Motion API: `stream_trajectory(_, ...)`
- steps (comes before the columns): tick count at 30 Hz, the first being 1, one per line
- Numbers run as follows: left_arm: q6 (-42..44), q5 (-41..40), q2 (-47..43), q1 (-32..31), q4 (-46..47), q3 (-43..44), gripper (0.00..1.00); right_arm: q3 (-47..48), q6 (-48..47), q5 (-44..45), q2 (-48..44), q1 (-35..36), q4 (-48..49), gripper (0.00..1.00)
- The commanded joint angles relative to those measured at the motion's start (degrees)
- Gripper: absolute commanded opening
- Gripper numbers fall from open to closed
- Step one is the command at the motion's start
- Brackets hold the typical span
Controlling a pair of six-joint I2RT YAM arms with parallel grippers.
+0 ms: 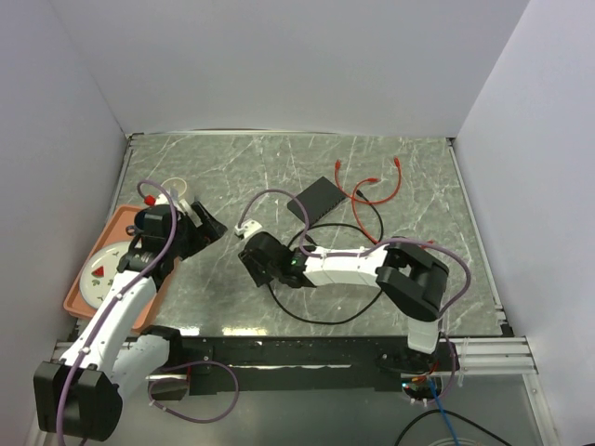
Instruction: Insert the plug into the switch port
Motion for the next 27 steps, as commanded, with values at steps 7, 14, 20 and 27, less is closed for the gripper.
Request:
stream_trajectory(7,1.46,1.88,0.15,-0.02,0.54,2.05,0.97,3.32,4.62,9.53,3.24,-0.07,-3.7,0.44)
stream_trajectory(14,2.16,2.94,-0.11,-0.02,0.1,2.14,0.97,3.85,6.91,4.72,8.07,-2.08,-2.12,0.48)
stream_trajectory(20,2.86,2.59,-0.99,-0.02,-1.04,2.49,0.97,-2.2,7.88,-3.82,7.29,-6.31,5.44,0.16)
stream_trajectory(27,5.41,8.72,-2.92,-0.02,1.14,1.7,0.97,-6.25,3.49,-2.43,1.51,-6.57,6.75,0.0)
